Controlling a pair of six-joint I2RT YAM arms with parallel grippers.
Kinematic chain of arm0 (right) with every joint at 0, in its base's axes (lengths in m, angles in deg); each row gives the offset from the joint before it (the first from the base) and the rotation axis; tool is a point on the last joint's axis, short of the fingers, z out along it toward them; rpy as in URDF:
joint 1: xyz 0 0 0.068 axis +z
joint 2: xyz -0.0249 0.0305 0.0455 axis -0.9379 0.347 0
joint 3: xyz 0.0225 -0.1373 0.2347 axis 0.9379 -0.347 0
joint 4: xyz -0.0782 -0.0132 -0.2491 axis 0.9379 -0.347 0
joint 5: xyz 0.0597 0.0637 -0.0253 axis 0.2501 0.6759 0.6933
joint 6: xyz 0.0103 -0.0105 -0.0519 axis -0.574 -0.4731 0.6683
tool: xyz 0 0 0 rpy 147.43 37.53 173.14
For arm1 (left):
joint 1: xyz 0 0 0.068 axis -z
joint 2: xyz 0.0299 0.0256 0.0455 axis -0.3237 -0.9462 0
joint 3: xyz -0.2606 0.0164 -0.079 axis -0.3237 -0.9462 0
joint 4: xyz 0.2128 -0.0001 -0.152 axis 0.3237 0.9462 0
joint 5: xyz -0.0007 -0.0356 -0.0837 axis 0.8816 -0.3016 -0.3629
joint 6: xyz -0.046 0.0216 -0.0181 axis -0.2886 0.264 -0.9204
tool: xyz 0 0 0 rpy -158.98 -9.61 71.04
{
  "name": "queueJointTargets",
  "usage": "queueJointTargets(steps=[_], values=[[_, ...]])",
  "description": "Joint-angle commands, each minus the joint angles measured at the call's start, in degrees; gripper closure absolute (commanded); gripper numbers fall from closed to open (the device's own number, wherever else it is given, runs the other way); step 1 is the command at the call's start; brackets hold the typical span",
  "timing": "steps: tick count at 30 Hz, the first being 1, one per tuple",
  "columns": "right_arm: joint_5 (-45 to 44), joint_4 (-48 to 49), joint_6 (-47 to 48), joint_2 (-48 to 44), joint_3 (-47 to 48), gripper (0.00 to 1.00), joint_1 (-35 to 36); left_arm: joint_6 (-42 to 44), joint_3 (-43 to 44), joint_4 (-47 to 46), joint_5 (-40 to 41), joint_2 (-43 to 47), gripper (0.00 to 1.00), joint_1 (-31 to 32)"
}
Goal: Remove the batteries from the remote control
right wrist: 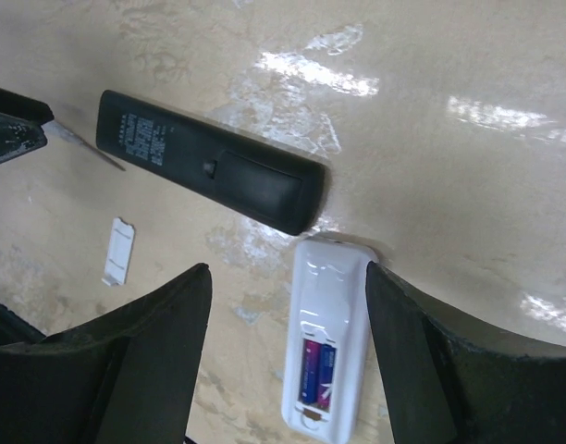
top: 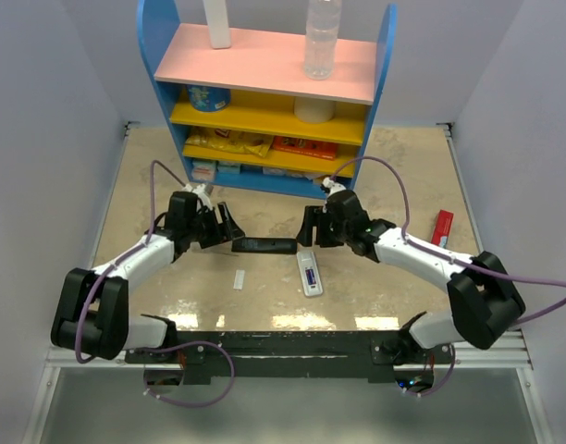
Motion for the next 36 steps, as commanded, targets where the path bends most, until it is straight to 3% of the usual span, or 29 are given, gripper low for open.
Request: queueJointTargets(steps=[1,11,20,36], values=[[-7.2,-2.4,-3.2,3.2,7.3,0.30,4.3,4.8,6.8,3.9,0.2,-0.7,0.28,0.1],[-21.2,-9.7,-7.5,13.6,17.9,0.30,11.5,8.2,9.9,4.3,-7.2,-7.8,0.41,-3.0],[-26.4,-14.2,-8.6,22.4,25.7,0.29,15.2,8.7,7.6,1.3,-14.1,-11.1,0.49,-3.0],[-29.3,-16.4,-9.2,29.0,29.2,0.32,15.8,8.8,8.4,4.2,-10.7,-14.7,0.54,-2.9]])
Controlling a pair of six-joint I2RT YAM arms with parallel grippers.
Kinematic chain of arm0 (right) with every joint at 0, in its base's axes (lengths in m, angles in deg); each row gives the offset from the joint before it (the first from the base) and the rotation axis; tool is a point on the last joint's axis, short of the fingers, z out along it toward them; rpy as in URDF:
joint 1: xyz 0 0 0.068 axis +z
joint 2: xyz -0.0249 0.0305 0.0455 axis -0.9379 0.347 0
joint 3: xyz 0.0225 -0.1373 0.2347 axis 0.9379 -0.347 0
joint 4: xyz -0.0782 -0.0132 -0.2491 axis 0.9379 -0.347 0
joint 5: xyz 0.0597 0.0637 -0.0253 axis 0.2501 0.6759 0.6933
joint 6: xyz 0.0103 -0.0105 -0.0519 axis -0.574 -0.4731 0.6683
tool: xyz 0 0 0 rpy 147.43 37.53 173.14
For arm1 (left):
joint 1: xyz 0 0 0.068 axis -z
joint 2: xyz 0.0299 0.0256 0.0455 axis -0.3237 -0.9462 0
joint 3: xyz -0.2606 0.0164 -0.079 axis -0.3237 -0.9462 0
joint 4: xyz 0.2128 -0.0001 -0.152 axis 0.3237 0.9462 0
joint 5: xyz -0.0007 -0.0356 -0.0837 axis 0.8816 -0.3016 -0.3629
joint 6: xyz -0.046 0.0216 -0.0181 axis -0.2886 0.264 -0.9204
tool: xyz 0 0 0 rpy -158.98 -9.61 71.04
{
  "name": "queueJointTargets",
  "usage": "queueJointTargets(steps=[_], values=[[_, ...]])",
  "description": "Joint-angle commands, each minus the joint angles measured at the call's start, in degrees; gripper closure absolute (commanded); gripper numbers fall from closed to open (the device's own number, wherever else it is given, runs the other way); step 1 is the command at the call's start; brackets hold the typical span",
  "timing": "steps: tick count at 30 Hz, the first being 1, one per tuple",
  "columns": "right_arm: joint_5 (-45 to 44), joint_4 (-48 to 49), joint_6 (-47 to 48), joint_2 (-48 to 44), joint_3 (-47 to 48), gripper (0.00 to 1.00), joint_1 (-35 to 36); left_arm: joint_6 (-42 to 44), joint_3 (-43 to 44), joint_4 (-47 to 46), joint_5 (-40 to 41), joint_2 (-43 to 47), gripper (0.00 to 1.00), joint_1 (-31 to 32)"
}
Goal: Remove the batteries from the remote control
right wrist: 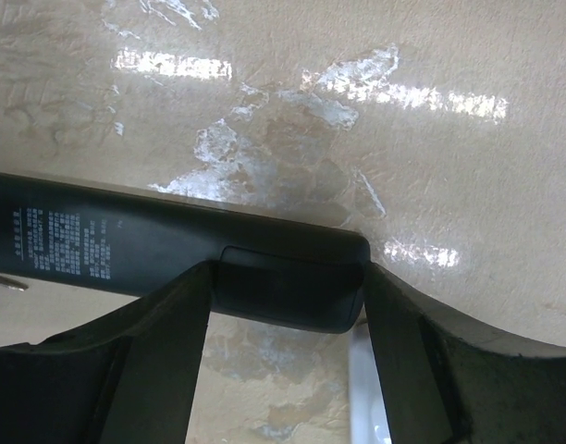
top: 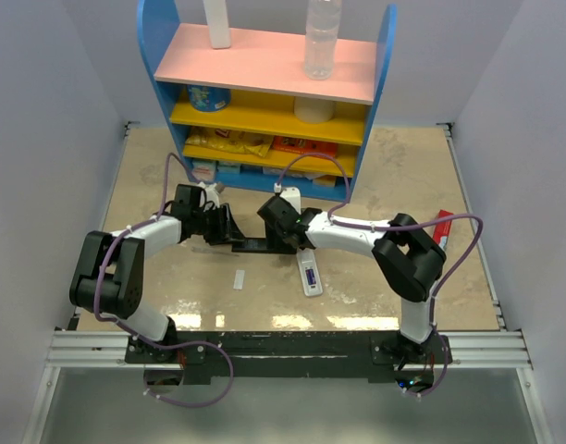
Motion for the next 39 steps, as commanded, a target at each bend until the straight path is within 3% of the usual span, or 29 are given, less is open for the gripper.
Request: queueJointTargets(steps=[1,15,39], values=[[-2.1,-0.4,-1.4,0.8,2.4,0.32,0.3,1.1,0.5,1.0,0.9,-0.4,0.54,-0.2],[-1.7,-0.4,-1.4,3.3,2.9,0.33,0.4,1.5,0.8,2.0,1.9,-0.9,0.55,-0.2],[-12.3,-10.5,-2.0,3.6,6.9,0.39,1.9,1.9,1.6,5.0,6.3,-1.5,0.52,-0.2]])
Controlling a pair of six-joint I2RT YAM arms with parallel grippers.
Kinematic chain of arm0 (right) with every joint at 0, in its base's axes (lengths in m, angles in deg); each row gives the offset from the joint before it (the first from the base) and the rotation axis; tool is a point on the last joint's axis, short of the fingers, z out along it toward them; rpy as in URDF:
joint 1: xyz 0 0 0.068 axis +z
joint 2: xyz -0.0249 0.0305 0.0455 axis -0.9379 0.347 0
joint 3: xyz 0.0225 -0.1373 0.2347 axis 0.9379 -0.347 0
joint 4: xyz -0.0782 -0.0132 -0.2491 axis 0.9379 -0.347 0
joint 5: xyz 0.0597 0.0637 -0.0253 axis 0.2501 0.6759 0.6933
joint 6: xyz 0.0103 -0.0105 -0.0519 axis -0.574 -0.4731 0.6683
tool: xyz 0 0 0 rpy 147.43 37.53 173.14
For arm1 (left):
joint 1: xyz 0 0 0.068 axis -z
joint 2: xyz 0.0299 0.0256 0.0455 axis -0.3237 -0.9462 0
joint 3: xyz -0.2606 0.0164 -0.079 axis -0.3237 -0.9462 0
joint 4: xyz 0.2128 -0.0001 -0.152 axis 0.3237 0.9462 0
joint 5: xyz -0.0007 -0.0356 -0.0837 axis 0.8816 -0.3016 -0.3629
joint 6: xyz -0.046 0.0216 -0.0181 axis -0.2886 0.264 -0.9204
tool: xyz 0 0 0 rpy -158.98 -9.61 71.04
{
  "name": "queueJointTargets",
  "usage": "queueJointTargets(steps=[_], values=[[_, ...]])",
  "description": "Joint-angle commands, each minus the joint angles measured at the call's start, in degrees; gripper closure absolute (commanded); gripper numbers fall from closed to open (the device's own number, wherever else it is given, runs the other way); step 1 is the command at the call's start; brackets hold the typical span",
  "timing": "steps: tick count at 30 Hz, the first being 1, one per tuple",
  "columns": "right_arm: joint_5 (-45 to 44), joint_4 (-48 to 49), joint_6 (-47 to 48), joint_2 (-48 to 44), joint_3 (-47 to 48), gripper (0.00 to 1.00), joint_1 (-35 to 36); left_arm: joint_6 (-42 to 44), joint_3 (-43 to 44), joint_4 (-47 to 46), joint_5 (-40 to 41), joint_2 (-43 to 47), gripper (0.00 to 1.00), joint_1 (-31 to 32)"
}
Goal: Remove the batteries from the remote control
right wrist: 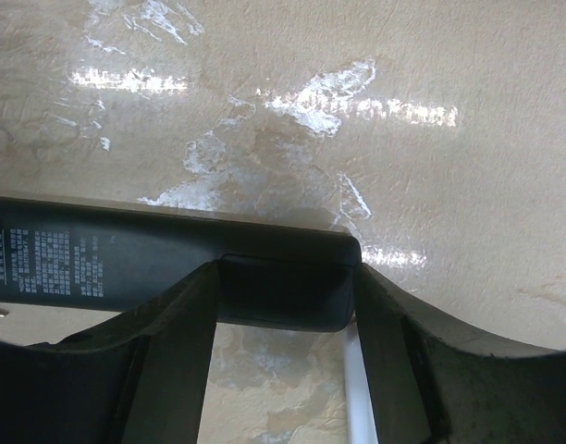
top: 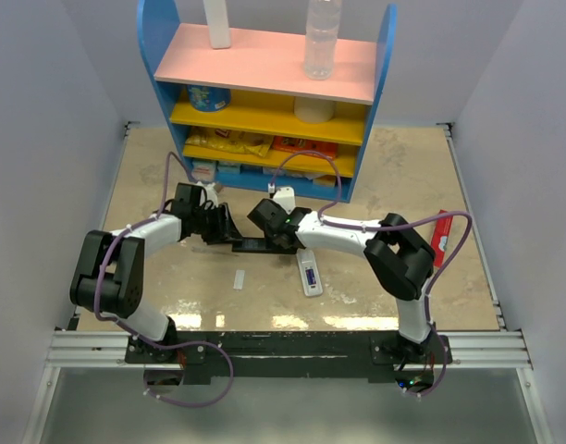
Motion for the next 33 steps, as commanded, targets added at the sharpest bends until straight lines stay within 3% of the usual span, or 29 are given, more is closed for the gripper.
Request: queueJointTargets(steps=[1,14,25,33], values=[[-4.9,-4.4,-0.5,-0.2,1.8,0.40,-0.1,1.7,0.4,2.8,3.4,-1.5,0.52,-0.3],[-0.7,-1.4,0.5,-1.4,3.4,0.39,-0.1,1.7,0.6,2.9,2.9,-2.2,0.53,-0.2],[0.8,-0.3,0.2,0.7,3.5,0.38,-0.1,1.7,0.7,3.3,2.9,-3.3,0.73,-0.2],[0.1,-0.5,-0.2,1.7,2.5,0.38,-0.3,1.7,0.9,3.9,3.5,-3.9,0.76,-0.2]])
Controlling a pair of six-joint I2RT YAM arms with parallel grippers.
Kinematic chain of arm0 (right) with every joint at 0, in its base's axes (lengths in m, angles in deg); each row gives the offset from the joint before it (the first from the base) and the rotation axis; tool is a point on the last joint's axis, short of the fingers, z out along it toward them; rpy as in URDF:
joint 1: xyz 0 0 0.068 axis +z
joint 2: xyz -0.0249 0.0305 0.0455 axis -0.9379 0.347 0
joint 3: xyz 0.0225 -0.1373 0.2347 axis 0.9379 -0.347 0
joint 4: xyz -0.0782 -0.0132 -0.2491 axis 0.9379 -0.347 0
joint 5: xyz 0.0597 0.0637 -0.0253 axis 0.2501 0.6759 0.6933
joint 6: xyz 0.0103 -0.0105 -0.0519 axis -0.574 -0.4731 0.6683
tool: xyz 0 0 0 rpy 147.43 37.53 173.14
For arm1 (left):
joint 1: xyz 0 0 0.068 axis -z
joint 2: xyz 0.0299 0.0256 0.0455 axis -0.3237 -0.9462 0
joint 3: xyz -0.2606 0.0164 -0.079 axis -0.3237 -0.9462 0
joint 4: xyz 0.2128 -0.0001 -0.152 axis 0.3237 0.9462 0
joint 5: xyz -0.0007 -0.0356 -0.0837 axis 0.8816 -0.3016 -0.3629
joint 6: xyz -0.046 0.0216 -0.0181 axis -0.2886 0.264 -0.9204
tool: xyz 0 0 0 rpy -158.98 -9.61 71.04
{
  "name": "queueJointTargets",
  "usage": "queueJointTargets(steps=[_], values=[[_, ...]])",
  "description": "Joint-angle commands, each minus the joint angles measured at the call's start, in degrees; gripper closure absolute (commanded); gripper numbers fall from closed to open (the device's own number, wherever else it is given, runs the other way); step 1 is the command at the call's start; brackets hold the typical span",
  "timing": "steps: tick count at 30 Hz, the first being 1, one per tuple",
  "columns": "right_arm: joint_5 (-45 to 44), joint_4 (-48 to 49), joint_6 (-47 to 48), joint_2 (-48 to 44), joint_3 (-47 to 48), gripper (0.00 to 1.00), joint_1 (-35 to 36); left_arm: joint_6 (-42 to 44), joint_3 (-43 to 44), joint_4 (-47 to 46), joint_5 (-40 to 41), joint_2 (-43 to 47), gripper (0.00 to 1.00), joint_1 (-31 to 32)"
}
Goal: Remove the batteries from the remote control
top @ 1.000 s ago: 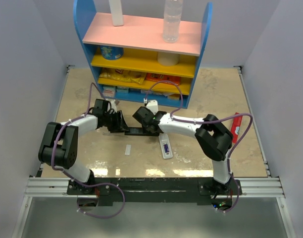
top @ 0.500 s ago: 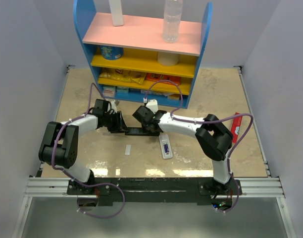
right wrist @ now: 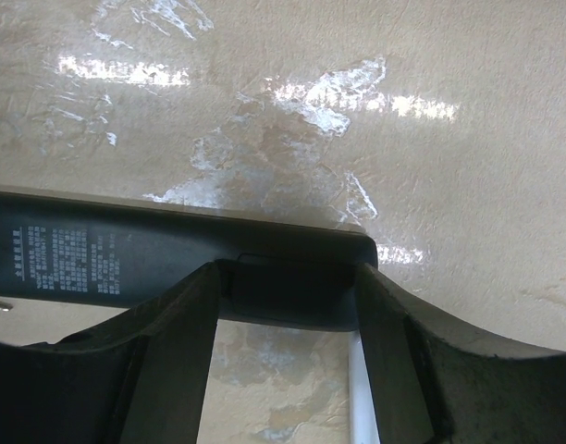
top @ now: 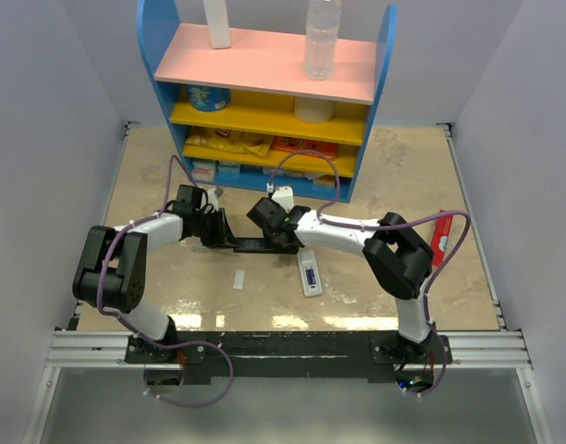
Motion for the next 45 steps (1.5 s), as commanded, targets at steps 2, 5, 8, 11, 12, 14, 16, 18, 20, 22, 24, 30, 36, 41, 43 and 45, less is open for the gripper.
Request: queueJointTargets(steps=[2,5,8,11,12,14,16,18,20,22,24,30,36,41,43,45], values=[[-1.0,0.6,-1.0,1.3,0.7,0.38,-0.2,0.9,0.8,1.3,1.8,-1.7,0.76,0.0],[-0.5,1.2,-1.5,1.0,-0.3,0.38,-0.1,0.9,0.8,1.4,1.9,-1.8,0.76,0.0],[-0.3,1.4,-1.4,1.2,-0.8,0.39,-0.2,0.9,1.0,1.4,2.2,-1.8,0.76,0.0],[-0.9,0.9,-1.5,1.7,-0.8,0.42,-0.2,0.9,1.0,1.7,2.5,-2.0,0.76,0.0],[-1.1,-0.1,-1.9,1.7,-0.7,0.42,-0.2,1.0,1.0,1.9,2.7,-2.0,0.76,0.0],[-3.1,-1.7,-2.2,1.5,-0.6,0.42,-0.1,1.0,1.2,2.1,3.4,-2.0,0.76,0.0],[-5.0,-2.8,-2.3,1.0,-0.1,0.43,-0.2,1.0,1.3,2.2,3.8,-2.1,0.76,0.0],[-5.8,-3.9,-2.1,0.6,0.2,0.42,-0.2,1.0,1.3,2.3,3.9,-2.2,0.76,0.0],[-6.4,-4.5,-1.9,0.3,0.6,0.43,-0.1,1.0,1.3,2.4,4.0,-2.2,0.76,0.0],[-6.7,-4.6,-1.6,0.3,1.1,0.43,-0.1,0.9,1.4,2.7,4.2,-2.2,0.76,0.0],[-6.6,-4.8,-1.3,0.3,1.7,0.43,-0.1,0.9,1.4,2.6,4.3,-2.1,0.76,0.0],[-8.1,-6.4,-0.6,0.9,3.8,0.43,0.0,0.9,1.4,2.8,4.7,-2.1,0.76,0.0],[-9.3,-7.0,0.5,0.6,4.1,0.47,0.0,0.7,1.3,2.9,4.6,-1.6,0.76,0.0],[-8.8,-6.2,1.5,-1.0,4.7,0.47,-0.1,-2.5,-2.3,-1.3,0.4,1.4,0.76,1.1],[-8.0,-5.1,1.7,-2.9,4.4,0.47,-0.3,-5.1,-4.7,-4.4,-3.5,2.8,0.76,1.4],[-7.0,-3.8,2.5,-5.0,3.5,0.47,-0.5,-6.6,-6.6,-5.9,-5.1,4.2,0.76,1.7]])
